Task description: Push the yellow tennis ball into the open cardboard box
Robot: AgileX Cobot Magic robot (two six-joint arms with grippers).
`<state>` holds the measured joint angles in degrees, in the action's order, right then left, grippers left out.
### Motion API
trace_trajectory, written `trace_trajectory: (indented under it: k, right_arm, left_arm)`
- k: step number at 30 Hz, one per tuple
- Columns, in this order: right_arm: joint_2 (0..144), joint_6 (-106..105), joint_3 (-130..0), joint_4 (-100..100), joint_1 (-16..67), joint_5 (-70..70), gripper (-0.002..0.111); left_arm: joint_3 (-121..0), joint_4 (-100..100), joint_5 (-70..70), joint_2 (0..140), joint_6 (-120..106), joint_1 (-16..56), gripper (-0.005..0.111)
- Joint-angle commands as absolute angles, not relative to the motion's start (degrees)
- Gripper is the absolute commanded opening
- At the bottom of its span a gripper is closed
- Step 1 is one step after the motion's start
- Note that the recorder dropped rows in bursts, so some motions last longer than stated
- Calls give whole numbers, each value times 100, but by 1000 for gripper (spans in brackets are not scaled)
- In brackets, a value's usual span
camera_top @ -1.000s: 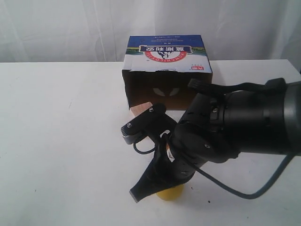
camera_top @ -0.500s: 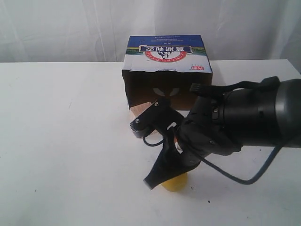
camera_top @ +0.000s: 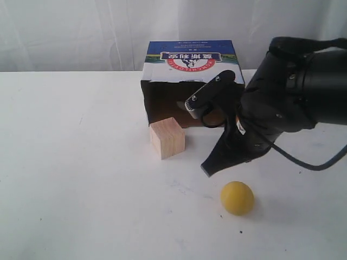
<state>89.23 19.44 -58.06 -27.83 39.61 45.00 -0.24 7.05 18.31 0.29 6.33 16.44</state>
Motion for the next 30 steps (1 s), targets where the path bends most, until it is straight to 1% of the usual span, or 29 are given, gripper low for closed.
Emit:
trace_trajectory:
  k: [1, 7, 14, 19, 25, 30]
  right_arm:
    - [8879, 1977, -5485, -2657, 3954, 4930, 0]
    - [8879, 1977, -5029, -2519, 3929, 4632, 0]
    - [9218, 2148, -4575, -2788, 3395, 4227, 0]
    - [9067, 2483, -4669, -3421, 3292, 4447, 0]
    - [8450, 2472, -4727, -3431, 3258, 4563, 0]
    - [8591, 2472, -4727, -3475, 3016, 4563, 0]
  left_arm:
    - [0, 705, 1947, 0, 620, 1673, 0]
    - [0, 705, 1947, 0, 620, 1673, 0]
    - [0, 705, 1947, 0, 620, 1673, 0]
    - [0, 705, 1947, 0, 620, 1673, 0]
    - [0, 705, 1947, 0, 620, 1673, 0]
    - [0, 705, 1947, 0, 620, 1673, 0]
